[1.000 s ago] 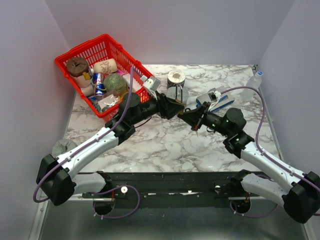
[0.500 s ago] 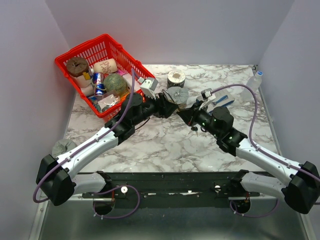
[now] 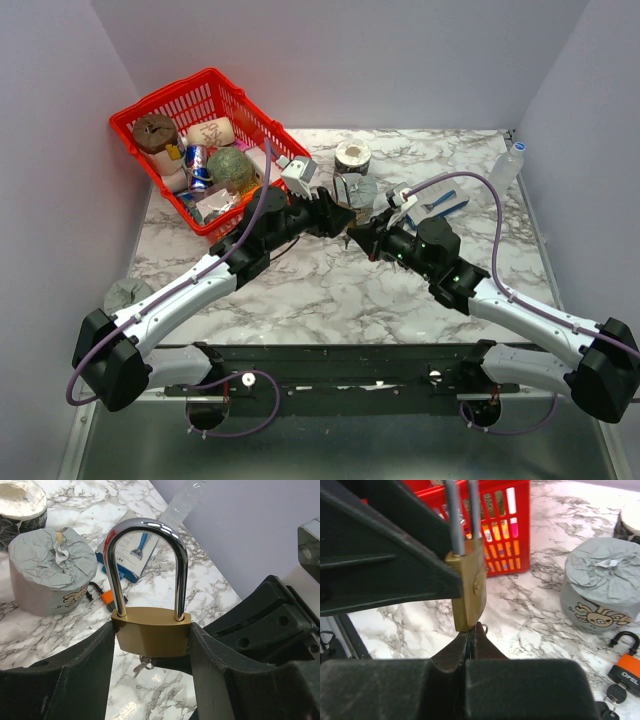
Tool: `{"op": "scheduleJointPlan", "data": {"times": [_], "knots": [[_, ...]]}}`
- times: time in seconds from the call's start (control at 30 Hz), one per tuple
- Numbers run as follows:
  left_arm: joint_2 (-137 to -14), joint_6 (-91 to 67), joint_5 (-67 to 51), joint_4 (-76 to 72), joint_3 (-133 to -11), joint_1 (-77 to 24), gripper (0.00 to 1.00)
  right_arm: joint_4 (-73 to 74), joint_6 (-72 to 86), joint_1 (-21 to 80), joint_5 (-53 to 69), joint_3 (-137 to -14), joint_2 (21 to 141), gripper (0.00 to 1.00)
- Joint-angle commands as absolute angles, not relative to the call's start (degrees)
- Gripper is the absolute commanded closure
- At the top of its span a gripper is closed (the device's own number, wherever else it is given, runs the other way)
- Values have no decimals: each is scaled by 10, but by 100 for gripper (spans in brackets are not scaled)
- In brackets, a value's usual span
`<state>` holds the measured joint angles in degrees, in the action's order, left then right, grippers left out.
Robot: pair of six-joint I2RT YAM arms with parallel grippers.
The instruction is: Unlock with the key
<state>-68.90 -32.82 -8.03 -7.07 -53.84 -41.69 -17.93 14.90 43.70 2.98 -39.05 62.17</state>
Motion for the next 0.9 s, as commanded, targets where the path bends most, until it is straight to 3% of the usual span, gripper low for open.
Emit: {"op": "scheduleJointPlan", "data": {"times": [0.0,0.3,0.87], "knots": [[-693,-344,-162,-53,-535,-435,100,-261,127,450,32,-409,618,99],[-709,-360,-142,-10,-544,-436,100,-204,240,451,-29,-381,597,99],[-748,-448,-4,27,-397,-505,100,-307,439,451,80,-236,700,99]]}}
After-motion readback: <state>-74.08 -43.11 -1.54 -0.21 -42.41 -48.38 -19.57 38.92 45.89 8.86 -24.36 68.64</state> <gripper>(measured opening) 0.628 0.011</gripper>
